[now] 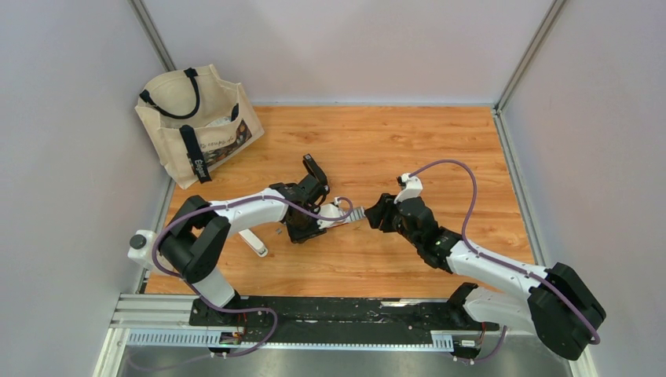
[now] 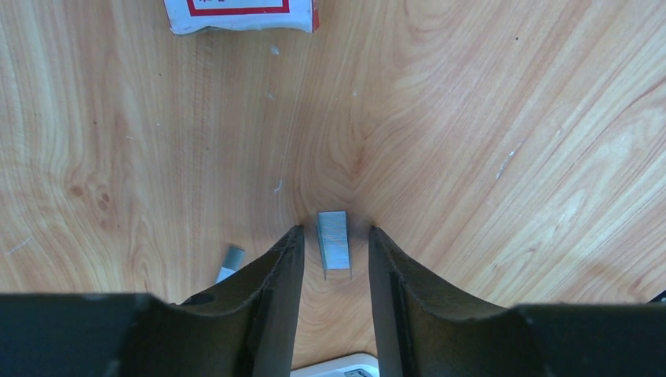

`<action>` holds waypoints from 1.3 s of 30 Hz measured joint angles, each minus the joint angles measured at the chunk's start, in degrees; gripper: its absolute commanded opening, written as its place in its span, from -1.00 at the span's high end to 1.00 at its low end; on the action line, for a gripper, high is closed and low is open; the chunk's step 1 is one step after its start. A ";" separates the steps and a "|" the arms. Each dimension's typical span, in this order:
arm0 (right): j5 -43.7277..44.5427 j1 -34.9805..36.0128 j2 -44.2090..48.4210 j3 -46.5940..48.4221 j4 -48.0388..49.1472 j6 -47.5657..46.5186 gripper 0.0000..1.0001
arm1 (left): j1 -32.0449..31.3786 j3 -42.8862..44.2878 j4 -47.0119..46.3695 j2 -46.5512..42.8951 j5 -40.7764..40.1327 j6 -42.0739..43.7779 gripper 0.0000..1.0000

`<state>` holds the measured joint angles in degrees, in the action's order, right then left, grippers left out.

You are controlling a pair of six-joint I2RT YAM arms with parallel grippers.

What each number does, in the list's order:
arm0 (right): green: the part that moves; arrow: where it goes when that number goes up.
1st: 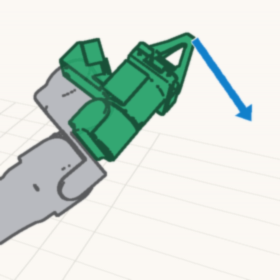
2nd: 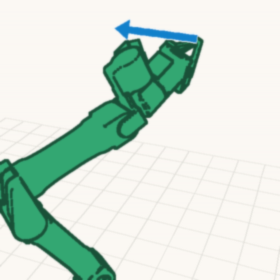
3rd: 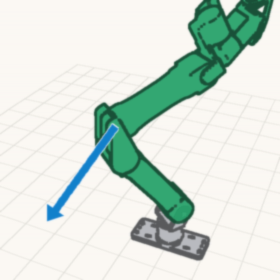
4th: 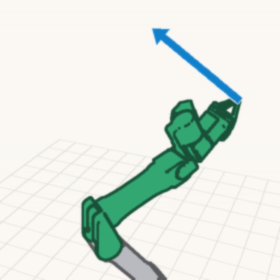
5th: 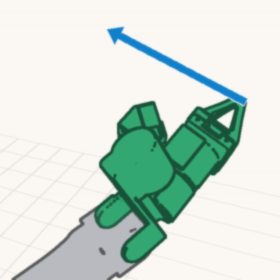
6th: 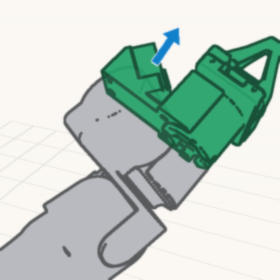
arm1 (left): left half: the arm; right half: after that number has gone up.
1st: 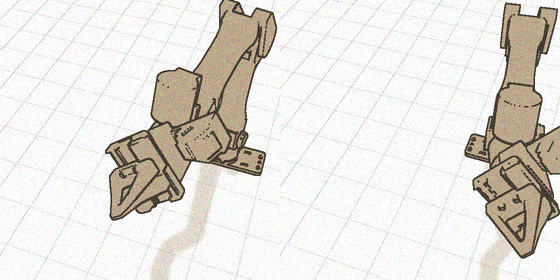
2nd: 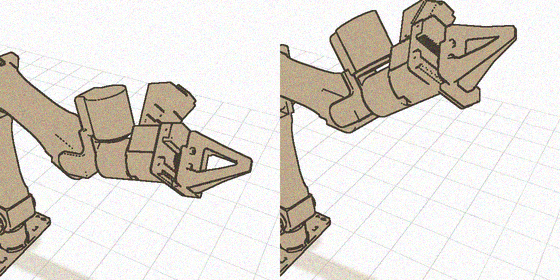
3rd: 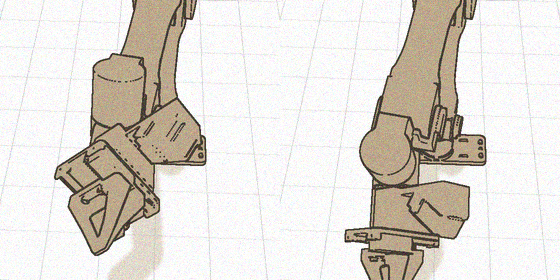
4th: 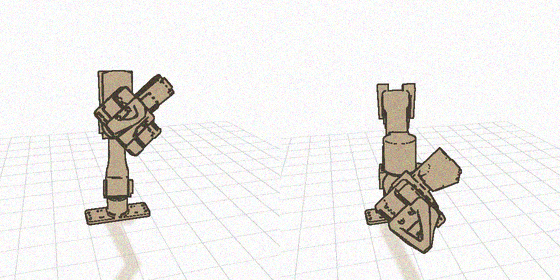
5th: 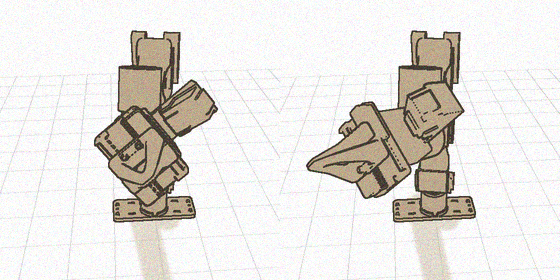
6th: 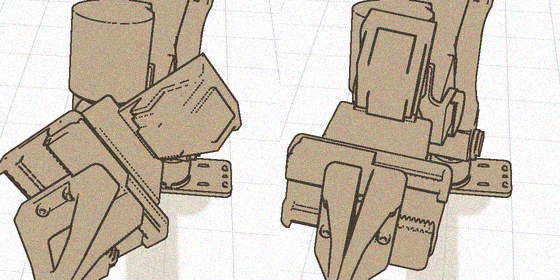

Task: Unload the staples from the stapler

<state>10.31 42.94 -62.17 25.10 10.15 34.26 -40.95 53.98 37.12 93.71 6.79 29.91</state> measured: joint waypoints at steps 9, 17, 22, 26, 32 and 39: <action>-0.04 0.00 0.00 0.00 0.02 0.02 0.14 | -0.57 0.00 -0.44 0.04 -0.04 0.24 0.73; -2.84 0.00 2.69 0.00 -0.20 -0.09 -0.11 | 0.00 3.85 3.65 -0.17 3.32 -0.09 0.83; -6.45 0.00 6.99 0.87 -2.23 -0.48 -0.18 | 4.24 15.87 8.24 -2.10 10.82 -2.71 0.95; -11.43 -0.02 10.03 4.96 -4.13 -1.60 -0.22 | 9.14 21.90 8.26 -7.17 19.65 -6.86 0.95; -20.09 -0.02 11.67 12.46 -3.28 -2.95 -0.24 | 15.93 19.85 0.83 -16.11 38.71 -20.92 0.93; -26.51 -0.02 8.79 15.61 -1.11 -2.86 -0.17 | 19.67 10.05 -23.21 -17.86 54.86 -48.50 0.92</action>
<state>-16.21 42.92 -53.39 40.71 9.04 31.40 -21.28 64.03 13.91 75.85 61.65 -18.59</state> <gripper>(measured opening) 0.602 0.178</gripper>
